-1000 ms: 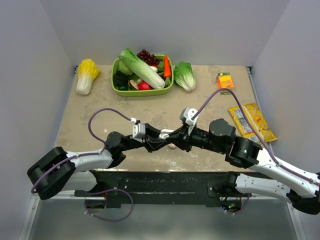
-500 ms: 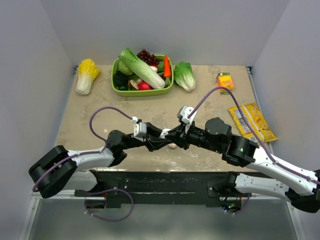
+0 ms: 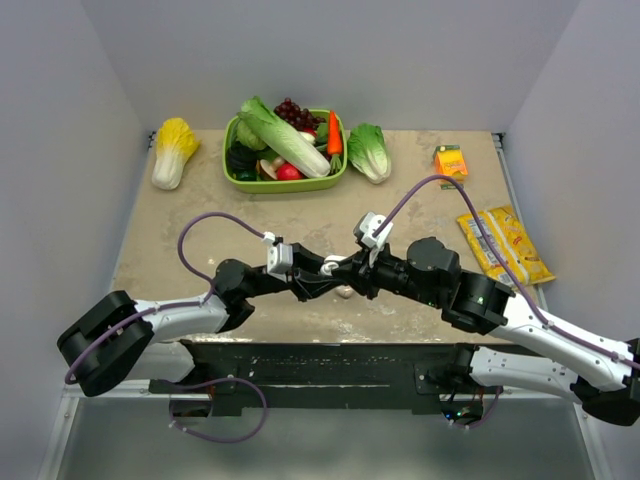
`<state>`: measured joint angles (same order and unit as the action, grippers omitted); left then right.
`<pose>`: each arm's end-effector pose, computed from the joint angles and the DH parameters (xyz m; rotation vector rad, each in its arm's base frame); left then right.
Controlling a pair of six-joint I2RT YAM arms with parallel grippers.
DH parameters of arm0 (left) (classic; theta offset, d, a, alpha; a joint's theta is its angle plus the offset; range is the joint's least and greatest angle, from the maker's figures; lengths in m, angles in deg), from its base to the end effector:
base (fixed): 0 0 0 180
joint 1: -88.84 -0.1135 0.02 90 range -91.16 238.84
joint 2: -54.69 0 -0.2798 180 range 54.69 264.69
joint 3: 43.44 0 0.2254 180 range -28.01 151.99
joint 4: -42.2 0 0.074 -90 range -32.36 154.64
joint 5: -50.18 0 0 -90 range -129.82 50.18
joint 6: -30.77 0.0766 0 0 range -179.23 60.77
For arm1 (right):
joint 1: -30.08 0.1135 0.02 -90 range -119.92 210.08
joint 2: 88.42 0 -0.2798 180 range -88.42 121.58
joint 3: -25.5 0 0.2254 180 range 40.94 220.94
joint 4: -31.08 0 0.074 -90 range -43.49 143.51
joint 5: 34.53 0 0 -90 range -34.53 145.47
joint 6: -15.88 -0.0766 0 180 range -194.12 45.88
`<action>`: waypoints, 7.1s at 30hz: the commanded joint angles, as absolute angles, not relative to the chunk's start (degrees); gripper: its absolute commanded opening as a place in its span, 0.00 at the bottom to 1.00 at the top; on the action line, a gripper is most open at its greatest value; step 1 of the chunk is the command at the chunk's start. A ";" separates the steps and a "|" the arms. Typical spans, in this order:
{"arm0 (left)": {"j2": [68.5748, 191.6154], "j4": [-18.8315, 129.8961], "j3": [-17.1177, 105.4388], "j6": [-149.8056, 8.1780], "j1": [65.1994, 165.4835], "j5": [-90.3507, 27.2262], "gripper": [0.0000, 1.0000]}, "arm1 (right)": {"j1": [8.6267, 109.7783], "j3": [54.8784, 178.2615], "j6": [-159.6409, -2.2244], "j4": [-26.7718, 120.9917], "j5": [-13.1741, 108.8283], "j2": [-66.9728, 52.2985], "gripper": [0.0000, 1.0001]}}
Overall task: Insert the wireless bluetooth earbuds into the charging case
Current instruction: Place the earbud in the charging case, then move the earbud to the center of the board, then pick up the earbud from the center of the board.
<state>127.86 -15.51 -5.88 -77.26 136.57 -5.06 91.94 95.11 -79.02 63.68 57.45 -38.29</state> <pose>0.1352 -0.2137 0.3016 0.8812 1.0583 -1.3352 0.0965 0.1749 0.3692 -0.8703 1.6580 0.7906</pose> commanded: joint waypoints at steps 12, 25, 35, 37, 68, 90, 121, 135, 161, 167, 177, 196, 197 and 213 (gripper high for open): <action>126.06 -49.50 -2.96 -76.11 136.39 -4.75 0.00 | 92.04 94.29 -79.13 62.77 58.46 -38.58 0.00; 125.53 -49.33 -2.78 -75.58 136.30 -4.67 0.00 | 92.04 93.50 -79.83 63.66 59.77 -39.11 0.00; 125.35 -49.24 -3.13 -75.93 136.30 -4.58 0.00 | 92.04 93.32 -80.01 63.48 58.91 -38.94 0.00; 125.35 -49.24 -3.05 -75.93 136.30 -4.67 0.00 | 92.04 93.23 -80.09 63.39 57.94 -38.41 0.01; 126.94 -49.50 -3.92 -75.32 136.30 -5.63 0.00 | 91.95 98.77 -85.72 62.69 66.17 -48.24 0.56; 94.70 -38.88 -30.47 -76.11 138.15 -17.50 0.00 | 85.53 86.10 -92.49 47.49 65.84 -14.53 0.44; 93.27 -35.53 -32.40 -76.55 141.05 -18.73 0.00 | 82.72 83.56 -93.89 39.75 57.49 0.43 0.00; 93.98 -35.97 -33.11 -76.72 141.22 -18.99 0.00 | 81.49 85.85 -94.24 39.13 61.79 6.94 0.00; 95.65 -36.93 -33.81 -76.72 141.40 -19.17 0.00 | 76.57 90.33 -94.25 40.37 70.23 7.67 0.32; 95.29 -36.41 -33.90 -76.55 141.49 -19.52 0.00 | 79.81 87.43 -92.58 36.85 65.41 0.71 0.40; 96.61 -37.64 -33.81 -77.08 141.84 -19.52 0.00 | 81.49 88.66 -91.61 37.02 60.92 4.83 0.38; 95.47 -35.79 -33.81 -76.55 141.93 -19.70 0.00 | 81.40 90.24 -91.26 36.32 62.32 6.68 0.37; 95.56 -35.79 -33.81 -76.55 141.93 -19.70 0.00 | 81.32 90.33 -91.26 36.49 62.15 6.59 0.37; 96.35 -36.41 -33.90 -76.55 142.02 -19.61 0.00 | 81.40 90.95 -91.26 35.00 60.30 7.91 0.37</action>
<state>96.08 -16.40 -25.42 -77.65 141.55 -19.05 81.49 88.64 -91.96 37.80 61.45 7.98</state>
